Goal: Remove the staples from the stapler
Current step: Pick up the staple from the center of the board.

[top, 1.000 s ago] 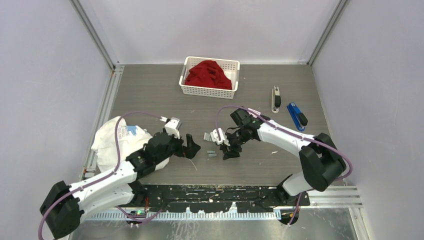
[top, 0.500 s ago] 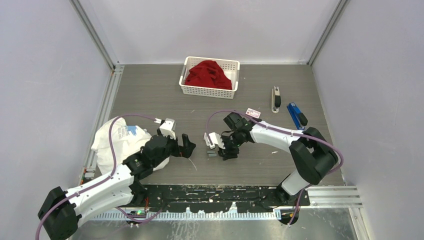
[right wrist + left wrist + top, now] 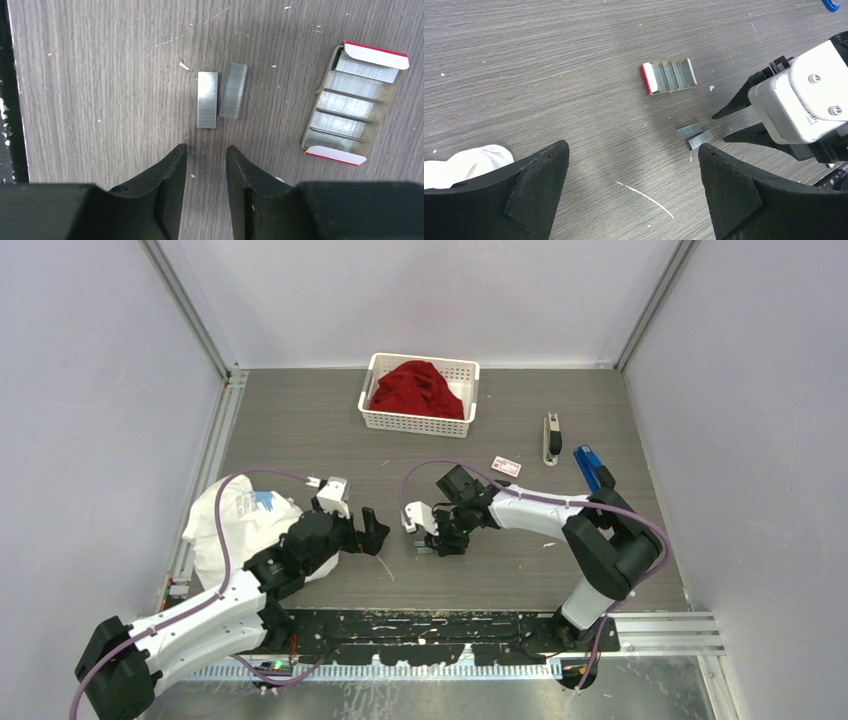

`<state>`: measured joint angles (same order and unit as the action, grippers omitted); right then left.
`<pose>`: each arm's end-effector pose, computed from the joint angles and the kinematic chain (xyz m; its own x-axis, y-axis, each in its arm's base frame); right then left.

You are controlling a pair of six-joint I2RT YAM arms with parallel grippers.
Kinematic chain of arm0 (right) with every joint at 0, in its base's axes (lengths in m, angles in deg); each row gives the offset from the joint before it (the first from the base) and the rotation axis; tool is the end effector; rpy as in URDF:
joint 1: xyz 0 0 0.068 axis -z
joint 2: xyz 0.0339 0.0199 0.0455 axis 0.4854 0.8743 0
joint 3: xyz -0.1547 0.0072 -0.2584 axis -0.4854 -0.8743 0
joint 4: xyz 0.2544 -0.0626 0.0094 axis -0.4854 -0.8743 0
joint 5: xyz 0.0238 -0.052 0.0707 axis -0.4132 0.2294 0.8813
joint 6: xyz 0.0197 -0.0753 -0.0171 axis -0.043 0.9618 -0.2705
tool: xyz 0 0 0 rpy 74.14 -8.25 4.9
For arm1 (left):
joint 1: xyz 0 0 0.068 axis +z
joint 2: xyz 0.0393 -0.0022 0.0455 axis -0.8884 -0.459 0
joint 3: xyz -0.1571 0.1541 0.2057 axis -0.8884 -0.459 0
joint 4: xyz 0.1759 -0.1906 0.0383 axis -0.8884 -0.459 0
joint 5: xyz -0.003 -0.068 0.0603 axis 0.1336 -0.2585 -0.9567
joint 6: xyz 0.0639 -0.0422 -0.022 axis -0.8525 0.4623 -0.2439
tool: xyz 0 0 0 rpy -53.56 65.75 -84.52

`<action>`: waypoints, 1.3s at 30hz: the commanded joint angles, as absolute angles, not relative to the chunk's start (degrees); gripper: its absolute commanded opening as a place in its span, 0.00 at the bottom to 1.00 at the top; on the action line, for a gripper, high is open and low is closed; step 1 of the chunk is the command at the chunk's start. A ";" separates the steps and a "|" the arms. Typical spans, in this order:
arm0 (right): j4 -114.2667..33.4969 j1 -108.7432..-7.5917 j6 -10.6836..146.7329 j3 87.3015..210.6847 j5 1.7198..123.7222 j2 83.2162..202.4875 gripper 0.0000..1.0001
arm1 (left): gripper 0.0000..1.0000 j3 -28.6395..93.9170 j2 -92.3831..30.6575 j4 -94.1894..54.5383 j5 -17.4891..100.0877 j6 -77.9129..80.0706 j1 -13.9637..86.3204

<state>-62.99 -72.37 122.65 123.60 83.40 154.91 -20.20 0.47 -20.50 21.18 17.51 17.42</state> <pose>0.2043 0.2374 0.1601 0.1046 -0.7981 -0.5933 -0.9923 -0.1234 -0.0090 0.1418 -0.1231 0.2133 -0.5100 -0.1384 -0.8490 0.3655 0.8586 -0.3595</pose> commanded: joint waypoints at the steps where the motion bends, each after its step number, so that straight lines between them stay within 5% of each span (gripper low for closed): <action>1: -59.31 -73.91 119.57 125.19 81.78 155.72 0.39 | 1.00 -19.93 1.34 -19.50 20.04 16.93 17.73; 21: -57.97 -78.35 117.82 126.72 74.85 158.46 0.20 | 1.00 -20.63 4.03 -20.72 19.24 17.27 17.74; 39: -68.13 -76.11 130.55 126.31 79.23 152.81 0.18 | 1.00 -20.49 2.93 -19.94 21.03 17.36 17.69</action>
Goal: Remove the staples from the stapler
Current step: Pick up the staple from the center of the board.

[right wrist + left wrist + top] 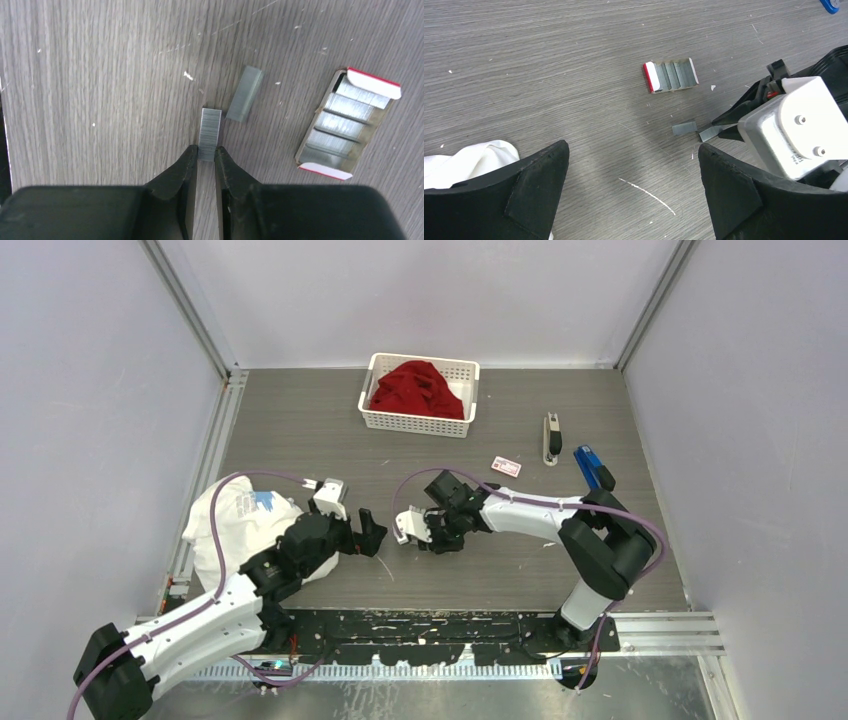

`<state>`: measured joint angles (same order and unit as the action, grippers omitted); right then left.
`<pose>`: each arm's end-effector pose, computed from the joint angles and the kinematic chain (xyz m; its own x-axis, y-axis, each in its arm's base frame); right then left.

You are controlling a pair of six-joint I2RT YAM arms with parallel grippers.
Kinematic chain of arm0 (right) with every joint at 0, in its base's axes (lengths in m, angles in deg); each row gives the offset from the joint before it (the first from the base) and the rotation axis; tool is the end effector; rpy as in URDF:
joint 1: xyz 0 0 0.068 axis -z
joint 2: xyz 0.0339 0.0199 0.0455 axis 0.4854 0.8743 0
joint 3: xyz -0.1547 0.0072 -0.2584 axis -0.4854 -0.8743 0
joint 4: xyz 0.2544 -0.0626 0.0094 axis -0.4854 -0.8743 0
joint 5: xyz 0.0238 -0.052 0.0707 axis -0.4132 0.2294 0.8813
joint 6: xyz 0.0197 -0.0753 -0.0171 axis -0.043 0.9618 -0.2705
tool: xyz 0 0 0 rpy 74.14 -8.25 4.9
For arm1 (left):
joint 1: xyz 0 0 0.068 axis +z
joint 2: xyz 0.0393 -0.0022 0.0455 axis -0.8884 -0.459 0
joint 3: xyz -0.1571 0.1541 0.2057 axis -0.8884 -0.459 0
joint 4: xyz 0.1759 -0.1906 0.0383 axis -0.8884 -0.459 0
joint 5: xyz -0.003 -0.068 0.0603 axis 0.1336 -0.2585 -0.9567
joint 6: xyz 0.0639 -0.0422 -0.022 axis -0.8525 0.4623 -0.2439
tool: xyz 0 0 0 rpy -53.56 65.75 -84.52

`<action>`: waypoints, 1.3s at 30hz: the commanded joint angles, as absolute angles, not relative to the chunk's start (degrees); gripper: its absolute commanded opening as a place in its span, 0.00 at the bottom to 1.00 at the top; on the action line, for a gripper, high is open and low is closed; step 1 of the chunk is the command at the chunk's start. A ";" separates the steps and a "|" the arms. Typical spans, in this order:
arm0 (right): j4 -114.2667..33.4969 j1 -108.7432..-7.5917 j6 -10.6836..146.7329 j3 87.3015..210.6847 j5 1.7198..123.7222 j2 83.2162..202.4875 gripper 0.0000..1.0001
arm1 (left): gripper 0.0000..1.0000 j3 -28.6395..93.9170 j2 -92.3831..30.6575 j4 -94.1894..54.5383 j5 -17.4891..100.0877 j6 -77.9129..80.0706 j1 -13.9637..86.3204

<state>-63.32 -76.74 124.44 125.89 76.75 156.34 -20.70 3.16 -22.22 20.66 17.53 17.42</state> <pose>0.1988 0.2560 0.1604 0.2047 -0.8268 -0.5240 -0.9787 -0.1807 -0.0972 0.1371 -0.1175 0.2138 -0.5019 -0.1457 -0.8526 0.3611 0.8604 -0.3597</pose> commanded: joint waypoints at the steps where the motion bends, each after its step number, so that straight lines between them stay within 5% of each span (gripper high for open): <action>1: -69.12 -76.09 131.66 126.21 79.48 152.60 0.18 | 1.00 -20.51 2.74 -19.79 21.08 17.40 17.68; 22: -71.50 -76.09 134.25 125.62 78.03 155.78 0.37 | 0.99 -20.61 1.00 -17.70 22.77 17.27 17.72; 29: -71.81 -76.07 134.06 126.40 76.43 155.90 0.23 | 0.99 -22.13 0.69 -11.99 29.48 15.46 17.73; 39: -75.93 -75.53 139.50 126.40 78.72 153.96 0.18 | 0.97 -23.78 -1.83 -4.08 40.37 13.59 17.69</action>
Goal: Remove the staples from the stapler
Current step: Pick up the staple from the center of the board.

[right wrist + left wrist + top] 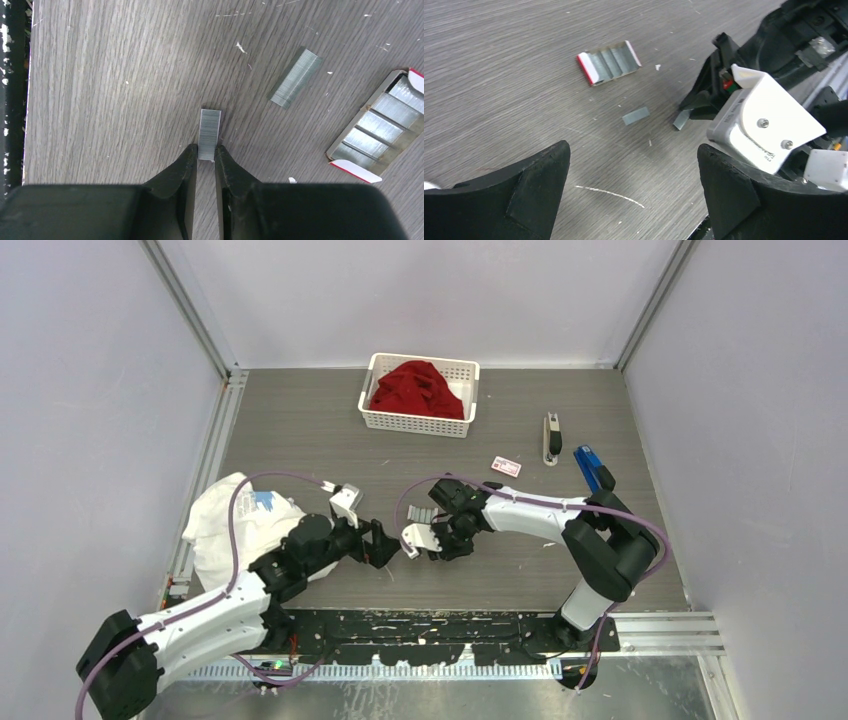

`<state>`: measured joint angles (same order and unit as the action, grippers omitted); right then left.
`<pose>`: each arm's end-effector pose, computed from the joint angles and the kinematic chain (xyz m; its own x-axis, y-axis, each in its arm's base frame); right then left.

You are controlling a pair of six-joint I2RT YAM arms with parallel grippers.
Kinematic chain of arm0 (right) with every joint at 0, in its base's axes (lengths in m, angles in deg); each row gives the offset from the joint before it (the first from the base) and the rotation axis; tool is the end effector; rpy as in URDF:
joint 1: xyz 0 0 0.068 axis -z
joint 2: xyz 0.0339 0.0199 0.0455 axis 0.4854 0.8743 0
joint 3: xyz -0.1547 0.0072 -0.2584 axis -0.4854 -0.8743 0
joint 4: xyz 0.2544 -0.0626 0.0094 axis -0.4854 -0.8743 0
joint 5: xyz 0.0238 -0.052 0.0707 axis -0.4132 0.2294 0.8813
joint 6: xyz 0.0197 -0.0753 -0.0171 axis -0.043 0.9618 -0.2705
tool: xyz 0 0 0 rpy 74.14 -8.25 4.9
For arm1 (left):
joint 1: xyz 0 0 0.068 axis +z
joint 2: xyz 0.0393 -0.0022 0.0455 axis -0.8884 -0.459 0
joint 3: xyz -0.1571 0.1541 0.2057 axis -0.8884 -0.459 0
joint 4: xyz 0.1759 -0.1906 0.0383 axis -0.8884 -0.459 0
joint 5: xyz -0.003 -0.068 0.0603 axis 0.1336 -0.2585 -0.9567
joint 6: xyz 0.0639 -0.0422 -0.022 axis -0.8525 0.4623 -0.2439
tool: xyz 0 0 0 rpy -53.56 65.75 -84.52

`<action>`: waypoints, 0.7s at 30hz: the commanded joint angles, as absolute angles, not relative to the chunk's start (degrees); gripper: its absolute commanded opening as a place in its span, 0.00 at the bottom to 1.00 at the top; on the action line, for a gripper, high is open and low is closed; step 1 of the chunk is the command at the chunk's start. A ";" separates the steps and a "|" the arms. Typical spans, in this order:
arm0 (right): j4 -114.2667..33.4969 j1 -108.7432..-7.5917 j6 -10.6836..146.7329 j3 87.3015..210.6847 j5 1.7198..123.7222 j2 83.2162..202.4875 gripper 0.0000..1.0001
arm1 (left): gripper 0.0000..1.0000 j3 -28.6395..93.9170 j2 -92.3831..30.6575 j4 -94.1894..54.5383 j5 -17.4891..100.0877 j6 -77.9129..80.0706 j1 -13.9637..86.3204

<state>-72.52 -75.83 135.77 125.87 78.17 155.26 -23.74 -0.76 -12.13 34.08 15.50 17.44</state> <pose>0.1867 0.2380 0.1588 0.3326 -0.8203 -0.4652 -0.9367 -0.3444 -0.0624 0.1339 -0.1368 0.2050 -0.5300 -0.0881 -0.8434 0.5447 0.7269 -0.4182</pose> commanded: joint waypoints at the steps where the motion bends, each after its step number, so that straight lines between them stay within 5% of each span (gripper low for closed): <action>1: -76.21 -75.55 139.86 126.35 79.10 153.77 0.18 | 0.96 -23.92 -2.18 -3.33 41.26 13.54 17.72; 11: -76.18 -73.13 137.84 127.07 81.08 151.80 0.40 | 0.96 -24.41 -3.89 -0.74 43.63 13.58 17.71; 21: -81.38 -62.85 135.28 131.39 92.45 144.93 0.42 | 0.92 -21.79 -9.91 1.79 49.20 15.24 17.60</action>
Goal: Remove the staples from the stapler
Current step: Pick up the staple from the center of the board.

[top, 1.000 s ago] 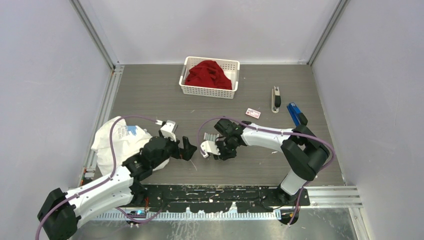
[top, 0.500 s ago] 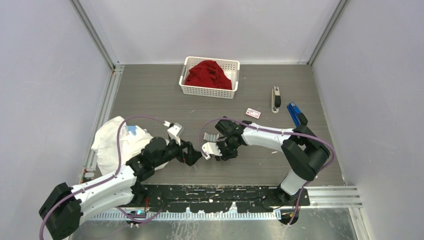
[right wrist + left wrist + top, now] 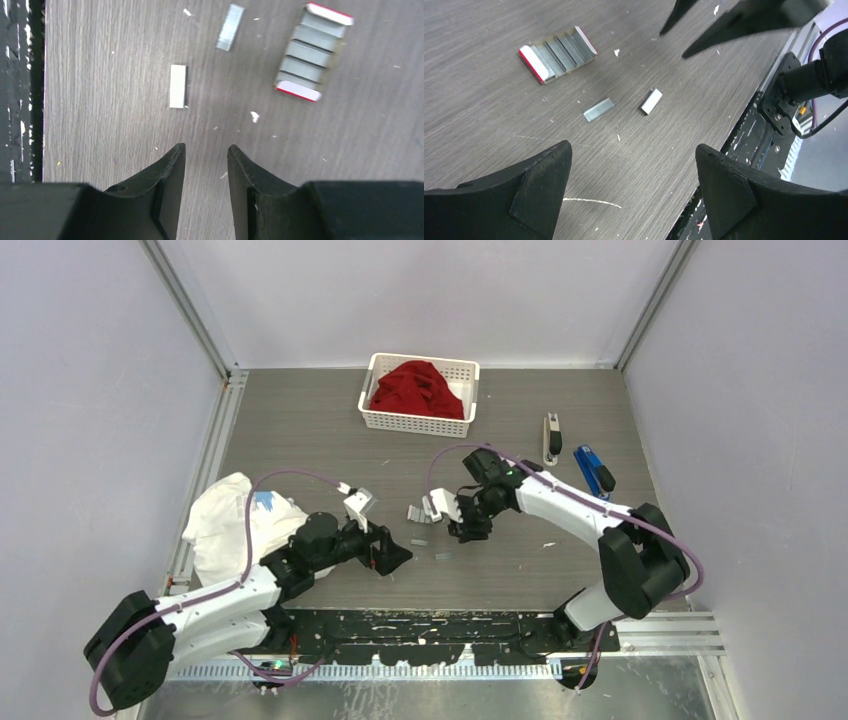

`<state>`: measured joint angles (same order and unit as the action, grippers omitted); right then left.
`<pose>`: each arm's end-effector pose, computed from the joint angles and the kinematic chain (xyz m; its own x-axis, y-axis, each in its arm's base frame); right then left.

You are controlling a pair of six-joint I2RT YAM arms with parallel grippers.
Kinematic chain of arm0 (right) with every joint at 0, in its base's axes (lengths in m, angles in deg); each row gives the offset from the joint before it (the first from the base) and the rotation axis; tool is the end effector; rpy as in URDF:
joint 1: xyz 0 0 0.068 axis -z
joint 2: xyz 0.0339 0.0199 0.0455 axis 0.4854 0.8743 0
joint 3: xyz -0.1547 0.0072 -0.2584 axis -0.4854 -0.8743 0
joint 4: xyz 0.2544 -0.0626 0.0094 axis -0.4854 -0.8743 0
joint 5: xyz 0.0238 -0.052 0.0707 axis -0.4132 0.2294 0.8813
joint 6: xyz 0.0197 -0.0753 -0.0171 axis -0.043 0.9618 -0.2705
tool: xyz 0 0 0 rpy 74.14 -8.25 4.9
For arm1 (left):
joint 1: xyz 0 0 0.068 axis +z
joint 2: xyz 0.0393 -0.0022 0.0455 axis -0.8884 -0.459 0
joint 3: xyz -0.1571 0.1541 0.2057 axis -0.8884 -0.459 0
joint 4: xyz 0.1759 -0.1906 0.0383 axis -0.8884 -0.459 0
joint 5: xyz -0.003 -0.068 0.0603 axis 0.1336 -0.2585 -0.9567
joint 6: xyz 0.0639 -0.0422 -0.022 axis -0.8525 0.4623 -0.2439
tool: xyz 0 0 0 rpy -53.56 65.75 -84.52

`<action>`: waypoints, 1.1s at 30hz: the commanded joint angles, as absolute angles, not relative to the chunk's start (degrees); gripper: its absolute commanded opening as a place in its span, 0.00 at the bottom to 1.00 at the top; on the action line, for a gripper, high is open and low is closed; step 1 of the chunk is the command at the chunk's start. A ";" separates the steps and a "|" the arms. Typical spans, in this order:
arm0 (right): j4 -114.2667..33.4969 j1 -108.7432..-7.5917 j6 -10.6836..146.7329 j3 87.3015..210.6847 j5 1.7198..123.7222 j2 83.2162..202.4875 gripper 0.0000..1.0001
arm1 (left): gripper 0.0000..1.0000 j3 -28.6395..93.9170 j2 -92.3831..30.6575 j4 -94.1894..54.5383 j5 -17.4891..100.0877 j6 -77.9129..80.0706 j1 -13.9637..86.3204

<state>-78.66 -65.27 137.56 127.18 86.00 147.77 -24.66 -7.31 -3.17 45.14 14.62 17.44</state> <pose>0.2072 0.1955 0.2003 0.2207 -0.7837 -0.5807 -0.9721 -0.2249 -0.0660 0.1343 -0.1559 0.2001 -0.5537 -0.0313 -0.8321 0.6620 0.5897 -0.4626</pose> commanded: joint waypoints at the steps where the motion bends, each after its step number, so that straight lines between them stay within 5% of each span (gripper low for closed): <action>1: -81.81 -62.08 133.90 132.19 93.62 144.92 0.42 | 0.91 -21.14 -11.34 1.88 49.84 15.58 17.47; 10: -77.08 -52.62 120.34 134.35 99.26 141.49 0.42 | 0.88 -11.38 -19.66 -8.29 42.78 13.21 9.84; 33: -60.93 -41.58 106.39 127.27 91.34 130.46 0.41 | 0.44 36.64 -59.67 -57.78 28.85 -2.27 -2.84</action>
